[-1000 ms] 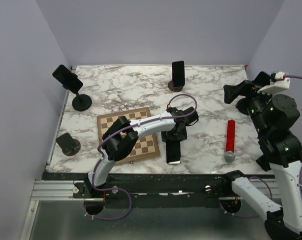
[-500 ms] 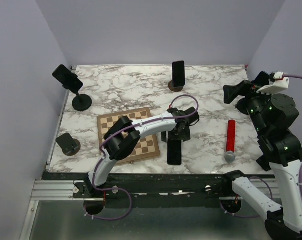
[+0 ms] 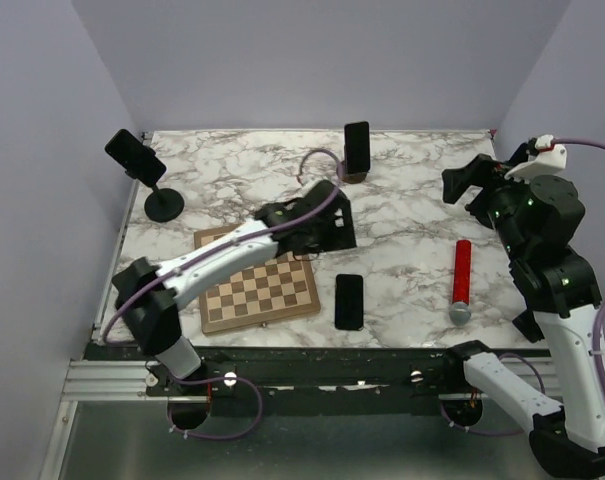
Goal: Remove the phone from the phone stand
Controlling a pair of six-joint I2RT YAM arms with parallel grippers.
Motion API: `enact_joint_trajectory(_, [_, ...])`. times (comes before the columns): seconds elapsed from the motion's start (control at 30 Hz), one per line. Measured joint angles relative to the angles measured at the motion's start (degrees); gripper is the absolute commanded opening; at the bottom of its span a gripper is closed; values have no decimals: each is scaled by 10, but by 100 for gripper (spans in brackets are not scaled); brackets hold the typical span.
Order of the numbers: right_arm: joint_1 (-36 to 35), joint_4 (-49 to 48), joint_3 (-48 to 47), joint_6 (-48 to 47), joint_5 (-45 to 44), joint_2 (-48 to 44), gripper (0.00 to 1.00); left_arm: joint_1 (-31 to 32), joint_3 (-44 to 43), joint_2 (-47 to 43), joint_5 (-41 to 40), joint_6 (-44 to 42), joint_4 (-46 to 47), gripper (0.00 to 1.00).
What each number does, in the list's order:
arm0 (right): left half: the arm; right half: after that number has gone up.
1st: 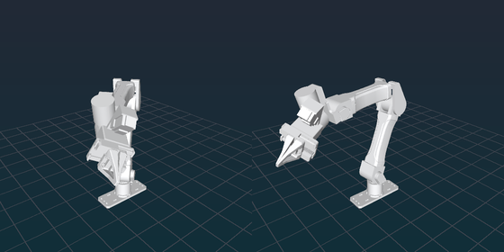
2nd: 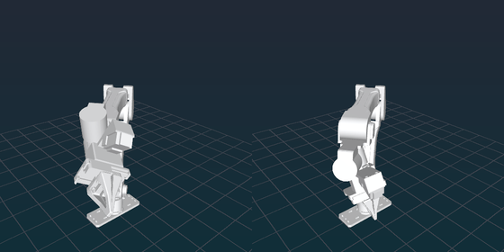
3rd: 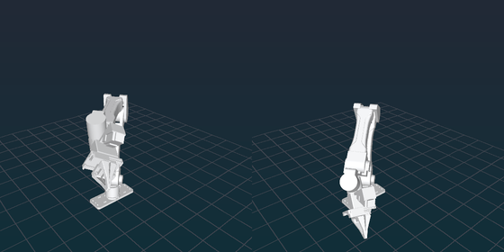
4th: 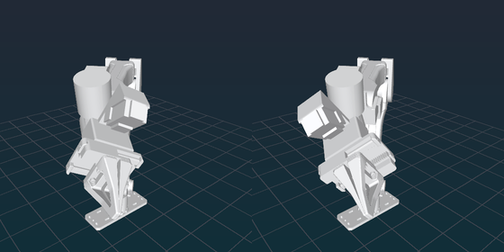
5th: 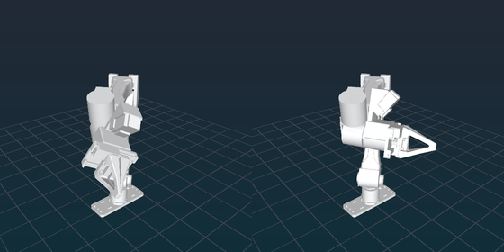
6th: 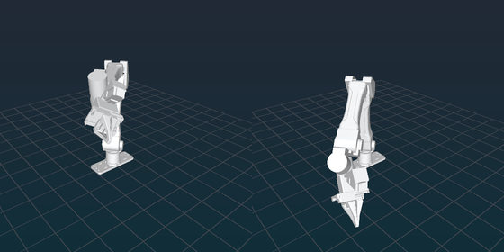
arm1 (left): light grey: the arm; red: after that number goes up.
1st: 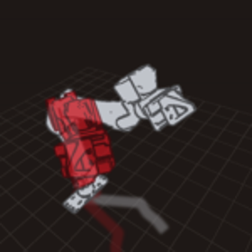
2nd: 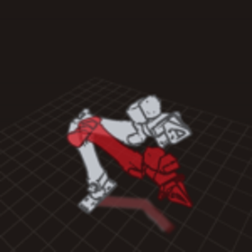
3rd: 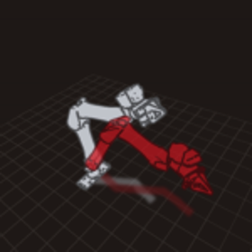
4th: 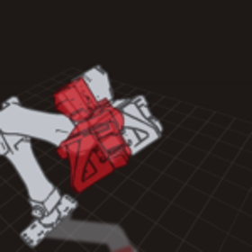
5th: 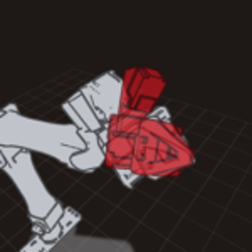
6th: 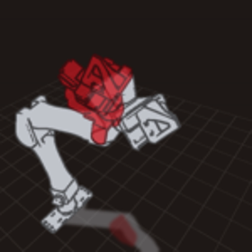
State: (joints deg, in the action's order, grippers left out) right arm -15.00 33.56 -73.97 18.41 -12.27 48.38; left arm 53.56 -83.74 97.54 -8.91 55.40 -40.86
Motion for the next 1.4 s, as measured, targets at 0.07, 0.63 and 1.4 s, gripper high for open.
enact_joint_trajectory(0.07, [0, 1, 0, 0, 0, 11, 100, -38, 42, -79, 14, -30, 35, 99])
enact_joint_trajectory(0.63, [0, -88, -10, -5, 104, 360, 100, -155, 94, -348, 95, -290, 148, 99])
enact_joint_trajectory(1.4, [-20, -253, -328, -65, 113, 755, 100, -158, 236, -449, 89, -402, 259, 99])
